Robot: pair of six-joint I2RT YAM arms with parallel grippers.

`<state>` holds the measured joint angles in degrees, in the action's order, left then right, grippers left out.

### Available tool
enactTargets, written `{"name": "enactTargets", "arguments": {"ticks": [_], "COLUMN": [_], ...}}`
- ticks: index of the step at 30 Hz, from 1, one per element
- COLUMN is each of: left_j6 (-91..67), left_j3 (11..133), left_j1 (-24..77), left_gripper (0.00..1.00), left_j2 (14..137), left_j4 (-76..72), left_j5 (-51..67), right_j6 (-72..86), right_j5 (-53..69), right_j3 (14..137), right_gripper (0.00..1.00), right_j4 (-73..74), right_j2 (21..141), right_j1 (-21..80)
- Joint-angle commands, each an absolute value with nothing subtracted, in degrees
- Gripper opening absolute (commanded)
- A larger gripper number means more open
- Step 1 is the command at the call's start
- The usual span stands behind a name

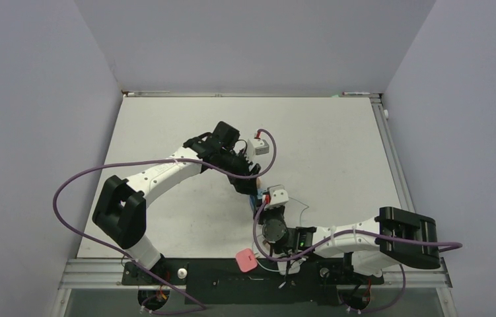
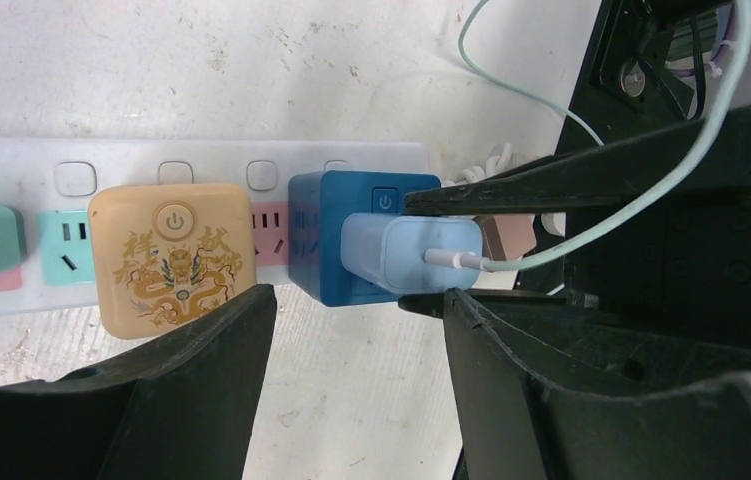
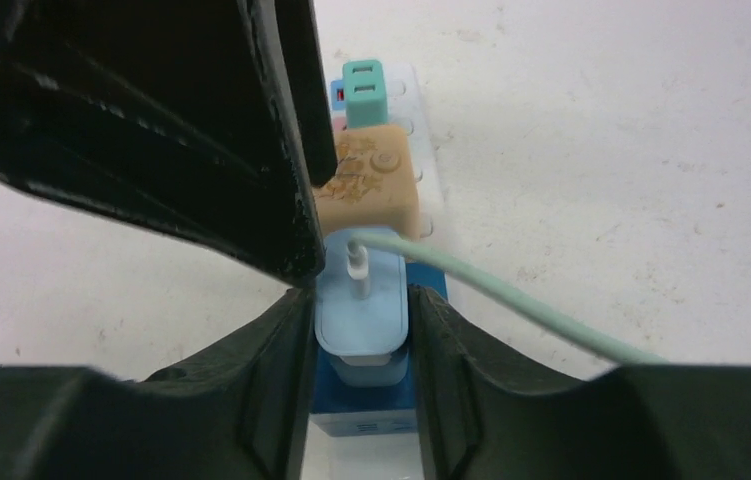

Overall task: Insert the plug
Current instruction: Insert the plug into the socket.

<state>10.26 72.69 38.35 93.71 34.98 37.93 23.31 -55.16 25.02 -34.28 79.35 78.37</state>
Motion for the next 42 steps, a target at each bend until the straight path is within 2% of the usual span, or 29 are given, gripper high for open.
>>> {"name": "enactTargets", "arguments": {"ticks": [1,8,9,10,11,12,13,19,24,28,32,39,42], "left_j6": [11.3,12.1,12.3,12.4,12.7,12.8,12.9,13.3,13.7,14.2,14.6,15.3,15.6], "left_j3": [74.9,73.9,73.8,73.8,73.8,73.8,73.7,73.3,73.5,73.8,74.1,74.6,75.1], "left_j1": [37.5,35.0,34.8,34.5,34.4,34.2,34.0,33.5,32.5,31.8,31.0,29.8,29.4], "left_gripper": [0.6,0.6,0.61,0.61,0.61,0.61,0.61,0.61,0.61,0.61,0.61,0.61,0.61], "left_j2": [93.1,90.7,90.3,89.9,89.5,89.1,88.7,88.4,89.6,89.4,89.3,89.1,89.0], "left_j4": [36.1,38.0,38.4,38.7,39.0,39.3,39.4,39.6,39.7,40.2,40.8,41.9,42.2], "left_j5": [38.4,38.1,38.1,38.1,38.1,38.1,38.1,37.7,36.8,36.6,36.5,36.0,35.8], "right_j6": [25.6,22.1,21.9,21.9,22.0,22.3,22.5,24.6,25.2,29.6,31.8,30.7,30.7], "right_j5": [-44.9,-44.1,-43.6,-43.0,-42.6,-41.7,-40.9,-34.3,-23.5,-19.2,-14.2,-12.7,-7.7], "right_j3": [21.0,25.5,26.3,26.9,27.6,28.2,28.7,31.9,32.4,32.3,30.1,30.3,29.4], "right_gripper": [0.42,0.71,0.76,0.88,0.95,0.96,0.9,0.9,0.98,0.83,0.63,0.18,0.09], "right_j4": [-16.0,-11.4,-10.2,-8.7,-7.0,-5.5,-4.0,4.1,7.9,13.0,9.3,3.2,0.6], "right_j2": [80.8,76.6,75.4,74.4,73.0,71.8,70.5,63.5,57.3,53.1,51.5,61.8,64.5], "right_j1": [79.2,78.4,78.3,78.3,78.4,78.4,78.4,78.7,78.7,78.7,78.8,77.1,71.4]}}
